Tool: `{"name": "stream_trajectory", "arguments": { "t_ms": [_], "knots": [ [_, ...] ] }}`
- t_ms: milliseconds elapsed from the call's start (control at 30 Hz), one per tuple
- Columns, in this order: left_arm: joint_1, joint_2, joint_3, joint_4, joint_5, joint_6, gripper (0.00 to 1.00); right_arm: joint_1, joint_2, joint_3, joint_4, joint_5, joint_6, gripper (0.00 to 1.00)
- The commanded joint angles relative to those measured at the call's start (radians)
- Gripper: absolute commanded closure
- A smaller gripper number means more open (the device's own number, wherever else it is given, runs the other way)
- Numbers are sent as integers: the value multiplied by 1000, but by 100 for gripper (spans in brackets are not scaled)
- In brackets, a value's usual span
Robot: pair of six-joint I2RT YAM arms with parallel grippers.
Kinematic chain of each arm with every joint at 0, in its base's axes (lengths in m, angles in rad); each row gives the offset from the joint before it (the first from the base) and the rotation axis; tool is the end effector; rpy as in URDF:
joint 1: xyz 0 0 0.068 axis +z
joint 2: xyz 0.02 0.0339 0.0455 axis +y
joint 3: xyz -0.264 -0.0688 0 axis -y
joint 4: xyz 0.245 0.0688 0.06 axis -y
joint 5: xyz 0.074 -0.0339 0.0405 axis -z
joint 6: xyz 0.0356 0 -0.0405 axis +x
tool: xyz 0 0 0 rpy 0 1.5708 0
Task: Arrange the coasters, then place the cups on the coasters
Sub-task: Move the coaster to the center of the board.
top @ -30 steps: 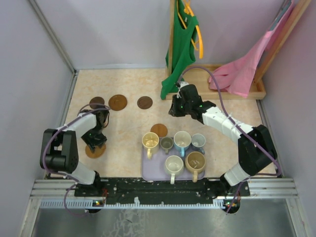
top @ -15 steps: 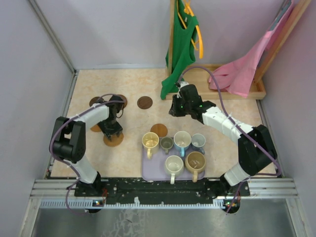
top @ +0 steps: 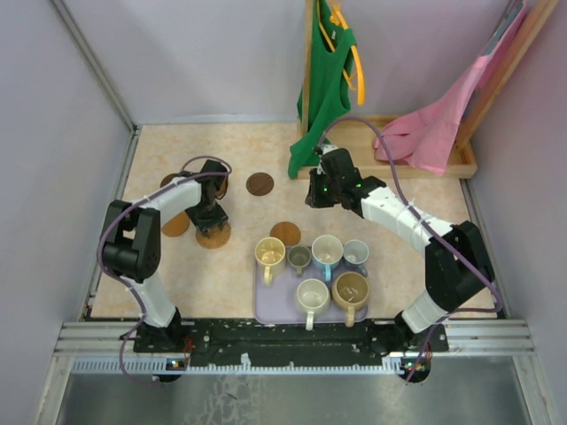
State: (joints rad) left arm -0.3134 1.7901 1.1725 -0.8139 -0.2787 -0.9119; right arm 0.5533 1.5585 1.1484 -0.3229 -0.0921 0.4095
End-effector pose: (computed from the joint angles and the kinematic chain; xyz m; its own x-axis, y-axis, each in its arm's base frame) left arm 0.3140 -0.0915 0.1710 -0.7824 -0.5455 -0.3004 -0.5856 0.8086 0.0570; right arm 0.2933 0.1850 0.2616 -0.7537 0.0005 -0.6572 -0.3067 0.8842 0.3523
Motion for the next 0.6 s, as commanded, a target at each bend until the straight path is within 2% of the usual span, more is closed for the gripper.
{"name": "stream_trajectory", "arguments": {
  "t_ms": [0,567],
  "knots": [
    [-6,44,35,85,18,15,46,-7,-1,60,-7,24,-20,88],
    [13,88,56,140,-30,33,47,-7,24,103,-39,30,-26,88]
  ]
}}
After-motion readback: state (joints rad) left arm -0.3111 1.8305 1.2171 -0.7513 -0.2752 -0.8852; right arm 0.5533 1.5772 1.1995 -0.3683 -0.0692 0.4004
